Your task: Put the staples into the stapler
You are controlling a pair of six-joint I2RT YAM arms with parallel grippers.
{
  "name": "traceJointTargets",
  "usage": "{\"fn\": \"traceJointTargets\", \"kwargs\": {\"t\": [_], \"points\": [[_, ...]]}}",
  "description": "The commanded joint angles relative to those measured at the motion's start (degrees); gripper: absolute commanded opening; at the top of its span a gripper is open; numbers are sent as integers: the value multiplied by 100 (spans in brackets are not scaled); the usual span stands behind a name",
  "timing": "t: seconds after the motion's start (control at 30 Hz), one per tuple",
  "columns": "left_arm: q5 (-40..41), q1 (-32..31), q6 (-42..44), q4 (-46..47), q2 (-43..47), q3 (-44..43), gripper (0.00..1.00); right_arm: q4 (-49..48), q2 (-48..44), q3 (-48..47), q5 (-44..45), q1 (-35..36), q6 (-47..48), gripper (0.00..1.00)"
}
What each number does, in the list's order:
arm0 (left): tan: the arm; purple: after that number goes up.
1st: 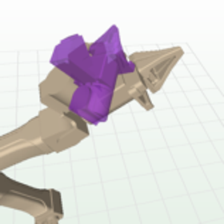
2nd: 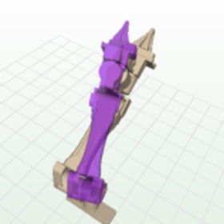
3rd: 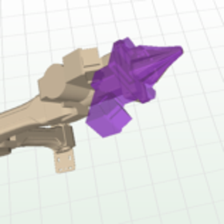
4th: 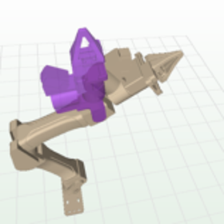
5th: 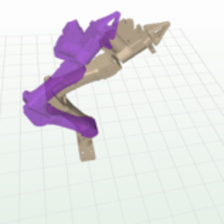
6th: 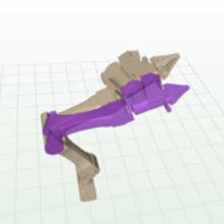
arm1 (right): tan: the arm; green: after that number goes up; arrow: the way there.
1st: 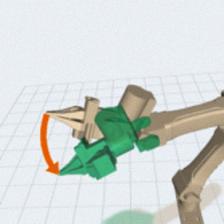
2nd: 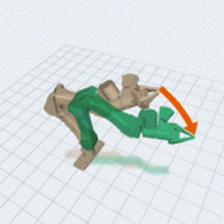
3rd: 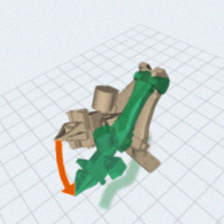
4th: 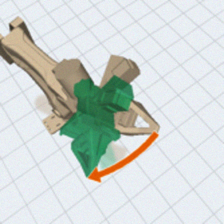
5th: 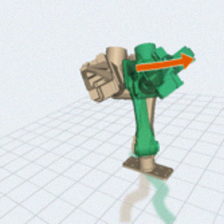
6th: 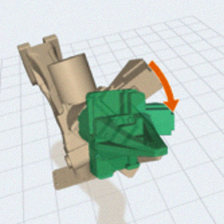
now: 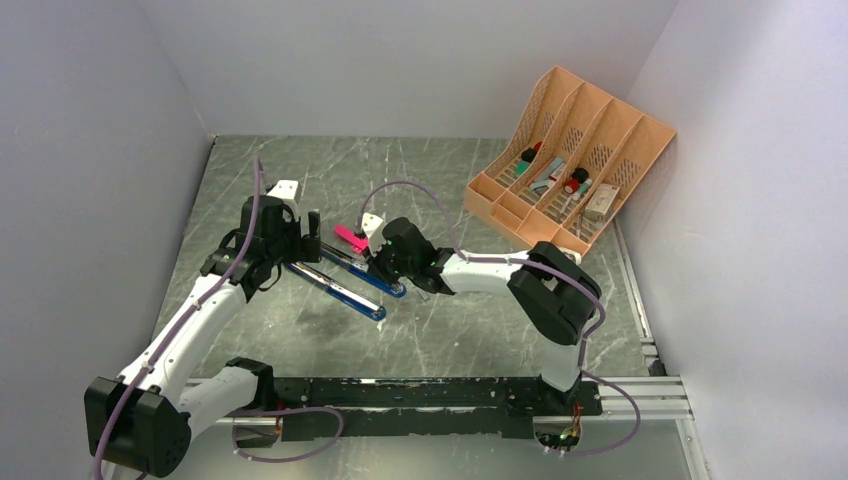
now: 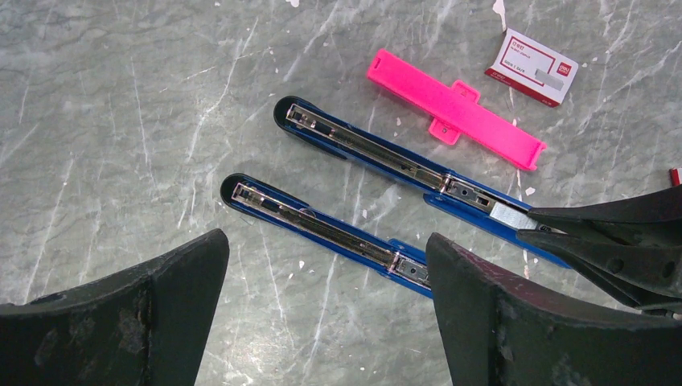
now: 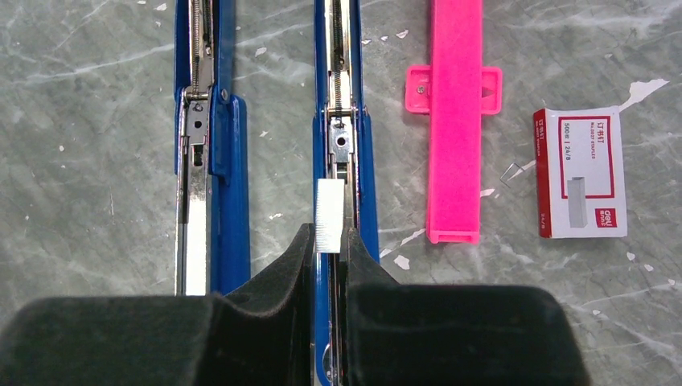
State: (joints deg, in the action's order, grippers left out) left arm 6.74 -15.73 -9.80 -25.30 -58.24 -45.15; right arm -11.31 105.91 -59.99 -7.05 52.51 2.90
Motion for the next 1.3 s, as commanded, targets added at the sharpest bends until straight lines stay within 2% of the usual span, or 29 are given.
{"fn": "traceJointTargets", "kwargs": {"t": [0.0, 1.27], "points": [[-121, 8, 66, 139, 85, -35, 96, -288, -212, 151, 39, 25, 61, 0], [-121, 8, 66, 139, 94, -35, 96, -60, -37, 5, 137, 26, 66, 0]]}}
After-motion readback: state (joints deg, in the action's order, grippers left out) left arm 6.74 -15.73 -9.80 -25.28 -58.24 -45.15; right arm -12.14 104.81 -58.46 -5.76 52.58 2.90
